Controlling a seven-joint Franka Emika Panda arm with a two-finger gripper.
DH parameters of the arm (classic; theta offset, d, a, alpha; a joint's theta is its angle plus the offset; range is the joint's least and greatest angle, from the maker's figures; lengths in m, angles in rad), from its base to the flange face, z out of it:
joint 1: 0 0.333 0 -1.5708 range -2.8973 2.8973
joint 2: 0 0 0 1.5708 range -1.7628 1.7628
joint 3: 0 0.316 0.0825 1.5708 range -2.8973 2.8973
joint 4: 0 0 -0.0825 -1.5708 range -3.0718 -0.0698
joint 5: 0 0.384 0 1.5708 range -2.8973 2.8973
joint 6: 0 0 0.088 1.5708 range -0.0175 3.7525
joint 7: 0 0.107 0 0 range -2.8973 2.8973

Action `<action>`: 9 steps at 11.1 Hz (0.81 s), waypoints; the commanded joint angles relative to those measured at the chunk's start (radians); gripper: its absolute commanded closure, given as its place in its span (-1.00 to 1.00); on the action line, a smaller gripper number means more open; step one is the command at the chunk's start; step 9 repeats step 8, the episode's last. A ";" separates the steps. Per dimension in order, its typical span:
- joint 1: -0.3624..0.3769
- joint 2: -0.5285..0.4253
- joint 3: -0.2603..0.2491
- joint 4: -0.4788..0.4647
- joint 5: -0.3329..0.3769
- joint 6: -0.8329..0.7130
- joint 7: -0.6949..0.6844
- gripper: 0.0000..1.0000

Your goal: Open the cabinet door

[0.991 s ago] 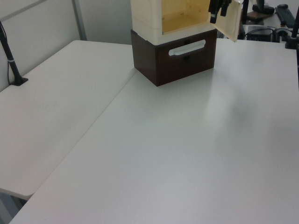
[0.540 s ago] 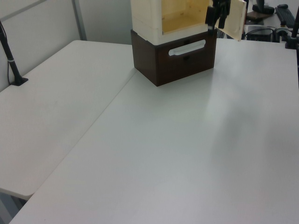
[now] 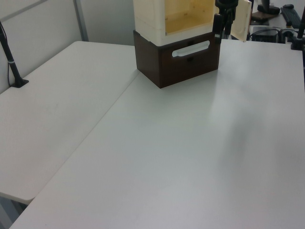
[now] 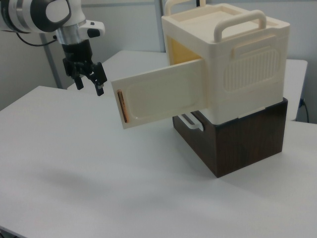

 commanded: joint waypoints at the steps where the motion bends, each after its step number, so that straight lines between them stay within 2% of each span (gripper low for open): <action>1: 0.024 -0.031 -0.014 -0.045 -0.024 -0.012 0.000 -1.00; 3: 0.024 -0.025 -0.014 -0.045 -0.032 -0.012 0.000 -1.00; 6: 0.046 -0.021 -0.004 -0.047 -0.090 -0.029 0.003 -1.00; 9: 0.046 -0.021 -0.004 -0.047 -0.092 -0.042 0.005 -1.00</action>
